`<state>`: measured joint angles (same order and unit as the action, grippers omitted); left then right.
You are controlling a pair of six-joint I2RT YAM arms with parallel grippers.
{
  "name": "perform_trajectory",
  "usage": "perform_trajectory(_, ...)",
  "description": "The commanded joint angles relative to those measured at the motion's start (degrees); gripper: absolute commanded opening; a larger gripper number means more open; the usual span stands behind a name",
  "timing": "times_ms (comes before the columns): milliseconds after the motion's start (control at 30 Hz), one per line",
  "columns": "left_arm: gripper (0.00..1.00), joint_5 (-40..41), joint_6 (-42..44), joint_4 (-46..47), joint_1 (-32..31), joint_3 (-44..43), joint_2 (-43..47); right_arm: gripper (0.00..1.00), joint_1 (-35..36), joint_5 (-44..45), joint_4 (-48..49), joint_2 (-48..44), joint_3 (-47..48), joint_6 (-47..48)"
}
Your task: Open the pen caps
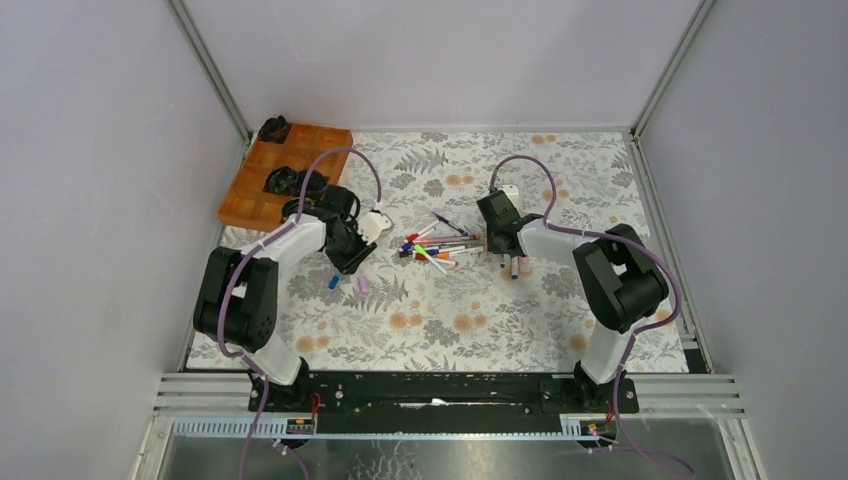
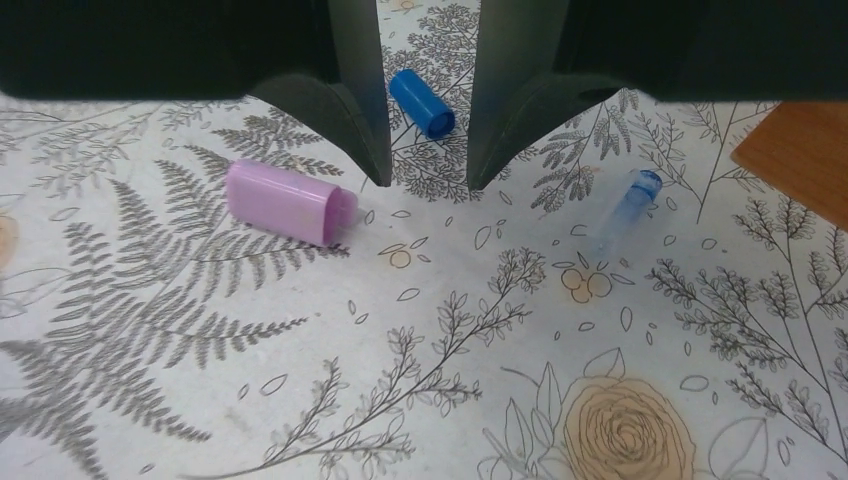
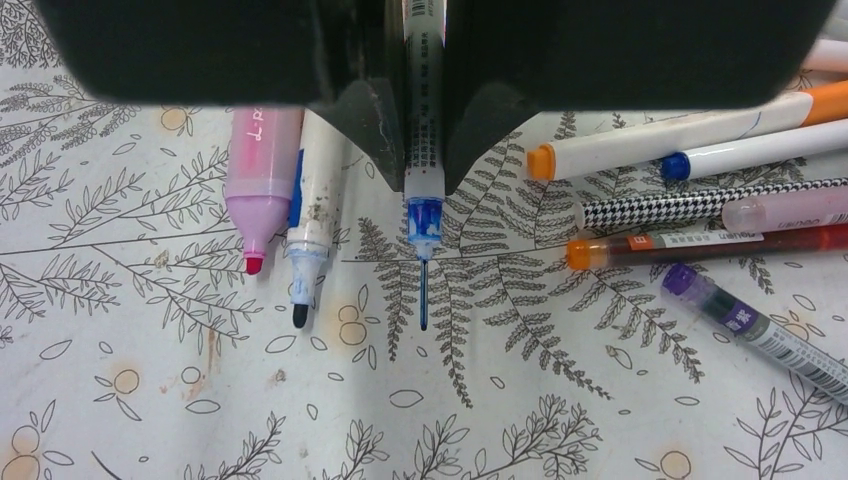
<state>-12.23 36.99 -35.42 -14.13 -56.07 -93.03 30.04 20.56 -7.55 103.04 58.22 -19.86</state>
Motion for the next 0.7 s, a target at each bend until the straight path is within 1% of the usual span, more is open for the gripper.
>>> perform_trajectory(0,0.41,-5.9,-2.6,-3.9,0.0,-4.1,0.8,0.10,-0.7,2.1,1.5,0.8,-0.8,1.4)
perform_trajectory(100,0.41,-7.1,-3.5,-5.8,0.1,-6.5,1.8,0.14,-1.1,1.4,1.4,0.7,-1.0,1.0)
perform_trajectory(300,0.42,-8.0,-5.8,-10.1,0.1,-13.0,4.5,0.31,-1.4,1.0,1.8,-0.1,-2.4,0.0)
perform_trajectory(400,0.58,-9.2,-7.8,-13.7,0.5,-17.1,5.1,0.40,-1.6,0.5,2.2,-0.8,-3.5,-0.4)
perform_trajectory(433,0.66,-10.0,-8.2,-14.8,0.6,-18.4,5.2,0.41,-1.5,0.2,2.4,-1.1,-3.9,-0.4)
perform_trajectory(500,0.69,-10.9,-8.8,-16.6,0.7,-20.3,5.6,0.42,-1.5,-0.3,2.2,-1.7,-4.4,-0.4)
perform_trajectory(567,0.70,-11.5,-9.1,-17.0,0.7,-20.6,6.6,0.42,-1.5,-0.7,1.9,-2.5,-4.6,-0.4)
perform_trajectory(667,0.70,-11.5,-9.5,-17.0,0.8,-20.4,8.1,0.38,-1.6,-0.9,1.8,-4.3,-5.3,-0.3)
